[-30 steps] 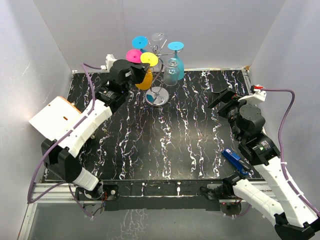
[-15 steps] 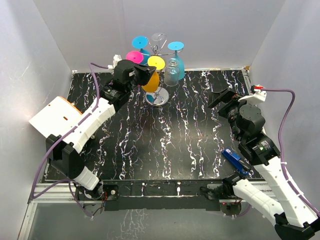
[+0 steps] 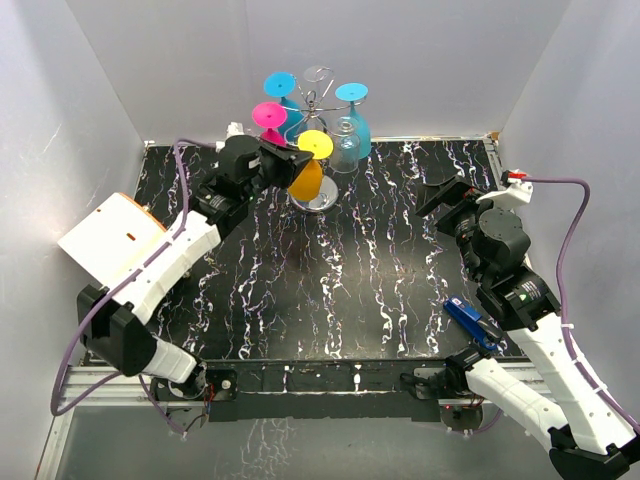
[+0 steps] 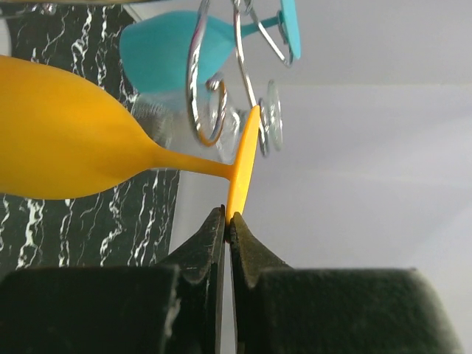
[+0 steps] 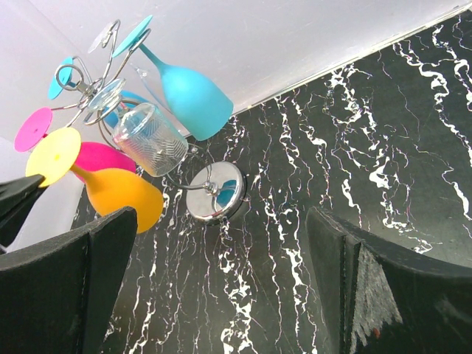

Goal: Take the wine glass off the wine glass rack

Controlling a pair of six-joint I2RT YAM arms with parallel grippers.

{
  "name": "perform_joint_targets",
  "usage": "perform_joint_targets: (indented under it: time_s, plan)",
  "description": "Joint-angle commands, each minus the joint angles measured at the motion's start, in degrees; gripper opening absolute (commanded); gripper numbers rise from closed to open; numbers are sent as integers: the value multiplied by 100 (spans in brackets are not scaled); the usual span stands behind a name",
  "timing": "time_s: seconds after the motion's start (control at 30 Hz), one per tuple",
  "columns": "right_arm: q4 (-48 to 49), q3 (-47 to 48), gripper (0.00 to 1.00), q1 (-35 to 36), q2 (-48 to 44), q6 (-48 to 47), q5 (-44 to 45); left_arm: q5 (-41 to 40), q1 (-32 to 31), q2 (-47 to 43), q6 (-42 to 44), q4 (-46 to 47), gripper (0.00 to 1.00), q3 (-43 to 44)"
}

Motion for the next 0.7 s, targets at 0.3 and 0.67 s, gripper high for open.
perform_joint_targets:
  time_s: [0.3,0.67]
  plan:
    - [168,-317,98,-14,-8,-349,-914,2089,14,-1955,1664,618,0,-1931]
    - [611,-595,98,-16,901,-905,-4610,3180,4,-3092,4375,-872,0,-2615]
